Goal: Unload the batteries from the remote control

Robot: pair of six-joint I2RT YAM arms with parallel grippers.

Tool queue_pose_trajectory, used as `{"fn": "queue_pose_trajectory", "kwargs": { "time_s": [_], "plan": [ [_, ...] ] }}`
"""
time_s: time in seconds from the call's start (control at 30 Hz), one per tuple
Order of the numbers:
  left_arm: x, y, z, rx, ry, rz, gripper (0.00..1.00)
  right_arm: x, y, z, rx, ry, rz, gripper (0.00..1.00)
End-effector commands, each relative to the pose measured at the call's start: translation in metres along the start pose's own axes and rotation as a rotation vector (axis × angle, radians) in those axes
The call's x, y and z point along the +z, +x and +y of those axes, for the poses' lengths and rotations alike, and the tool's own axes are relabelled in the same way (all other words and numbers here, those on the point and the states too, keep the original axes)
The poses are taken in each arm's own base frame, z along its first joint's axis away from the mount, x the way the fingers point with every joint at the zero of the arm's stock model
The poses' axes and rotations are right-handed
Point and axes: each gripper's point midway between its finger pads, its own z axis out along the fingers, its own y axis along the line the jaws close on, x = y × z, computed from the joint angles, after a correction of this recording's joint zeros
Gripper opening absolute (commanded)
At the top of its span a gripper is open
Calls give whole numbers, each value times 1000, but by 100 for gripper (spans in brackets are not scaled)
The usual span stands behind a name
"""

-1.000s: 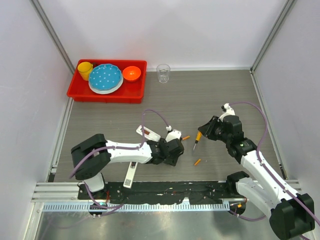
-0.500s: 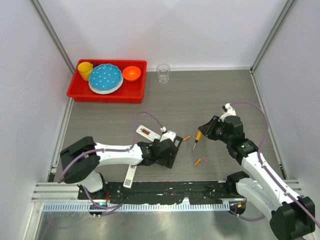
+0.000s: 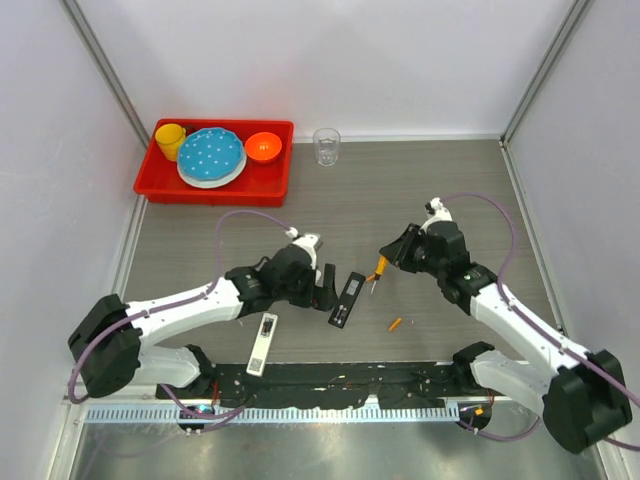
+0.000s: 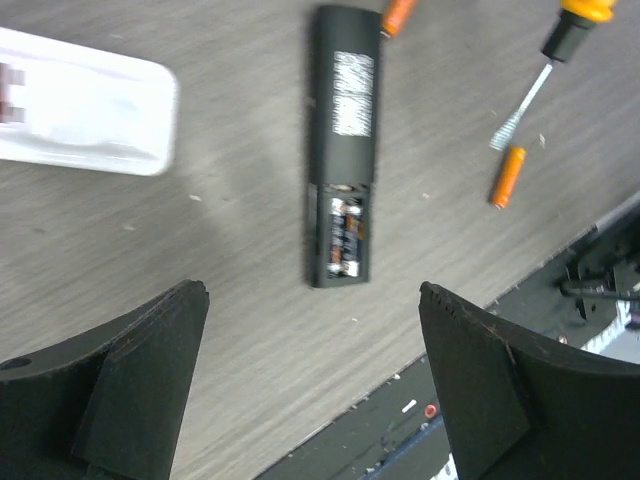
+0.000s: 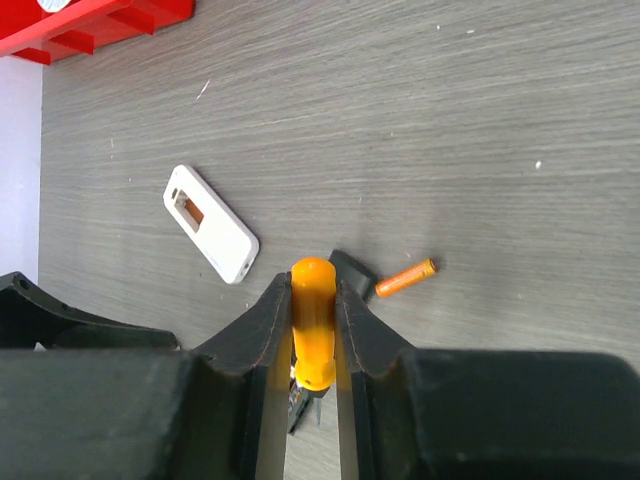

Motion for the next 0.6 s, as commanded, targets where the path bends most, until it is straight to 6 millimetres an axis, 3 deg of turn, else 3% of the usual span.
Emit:
{"fn": "queue_pose_trajectory", "kwargs": {
  "time_s": [0.0, 0.07, 0.1, 0.33, 0.57],
  "plan": [
    [-13, -17, 15, -45, 33, -22, 91, 21, -48, 34, -8, -52, -97, 1],
    [-18, -24, 27, -46, -14, -43, 93, 37, -45, 34, -30, -36, -54, 1],
    [-21, -25, 28, -48, -14, -52, 96, 41, -58, 46, -53, -68, -83, 1],
    [-38, -30, 41, -98, -40, -139, 100, 78, -70, 71, -142, -118, -59, 1],
    [-37, -19, 56, -111, -53, -184, 100, 93, -51, 81, -184, -158, -52, 1]
  ]
}}
